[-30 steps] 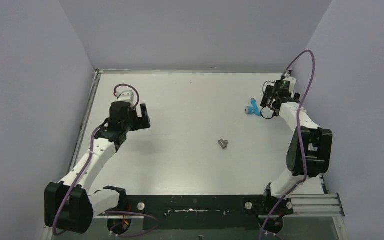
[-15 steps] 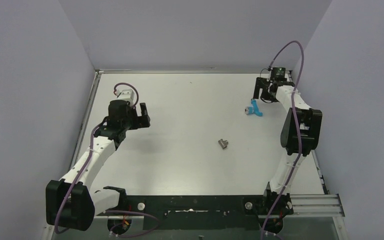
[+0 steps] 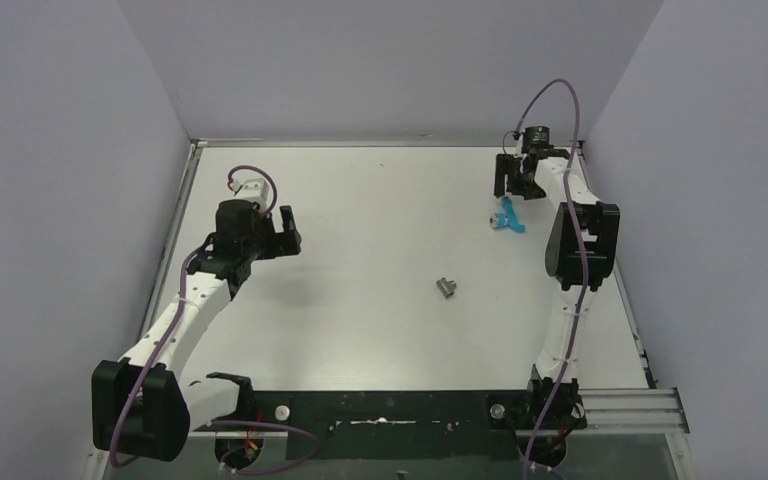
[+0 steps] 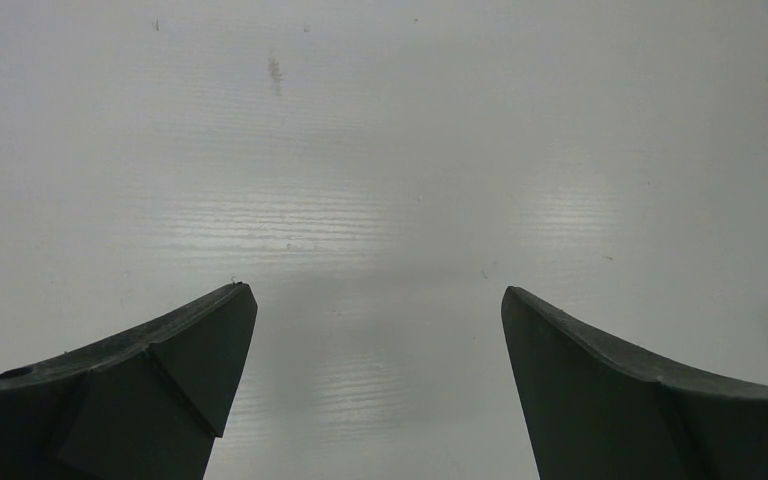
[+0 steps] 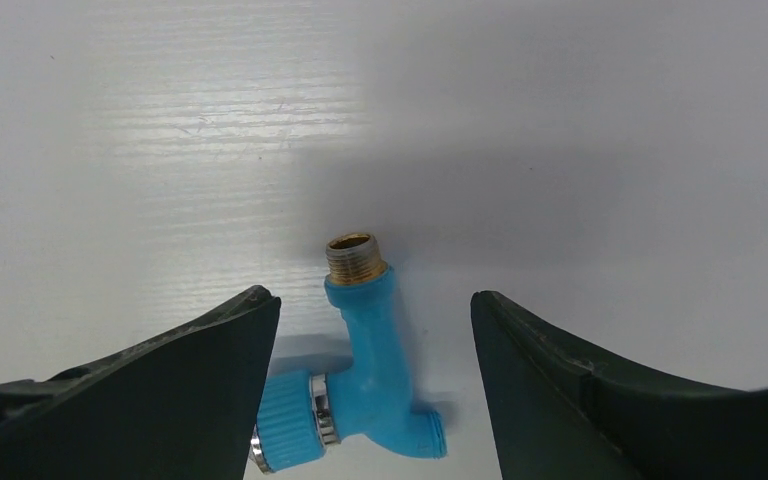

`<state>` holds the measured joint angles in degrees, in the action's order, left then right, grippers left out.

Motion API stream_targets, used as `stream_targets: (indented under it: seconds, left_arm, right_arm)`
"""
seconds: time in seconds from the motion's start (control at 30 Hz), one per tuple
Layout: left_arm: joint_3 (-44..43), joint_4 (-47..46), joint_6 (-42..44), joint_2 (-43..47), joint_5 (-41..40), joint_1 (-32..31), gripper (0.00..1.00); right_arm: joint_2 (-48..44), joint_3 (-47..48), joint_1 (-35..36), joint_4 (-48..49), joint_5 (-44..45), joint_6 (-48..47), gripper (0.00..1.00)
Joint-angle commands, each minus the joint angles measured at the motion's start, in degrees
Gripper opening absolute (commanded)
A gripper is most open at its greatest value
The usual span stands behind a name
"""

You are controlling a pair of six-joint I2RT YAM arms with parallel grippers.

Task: Install the water faucets
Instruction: Pick up the water faucet from the center of the board.

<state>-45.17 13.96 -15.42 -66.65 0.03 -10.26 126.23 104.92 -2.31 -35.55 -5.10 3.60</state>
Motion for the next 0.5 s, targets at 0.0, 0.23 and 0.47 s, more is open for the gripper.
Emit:
stream_targets:
  seconds: [0.0, 0.23, 0.47]
  left_arm:
    - [-2.7, -2.2, 0.5, 1.1, 1.5, 0.5, 0.97]
    - [-2.7, -2.3, 0.5, 0.8, 1.5, 0.9, 0.97]
    - [-2.6, -2.6, 0.3, 0.6, 2.9, 1.3, 0.97]
  right_arm:
    - [1.8, 4.7, 1.1, -2.6, -0.2, -1.0, 0.71]
    - [4.5, 7.0, 2.0, -4.1, 1.5, -0.4, 0.64]
    - [5.7, 7.0, 2.0, -6.2, 4.8, 0.1, 0.53]
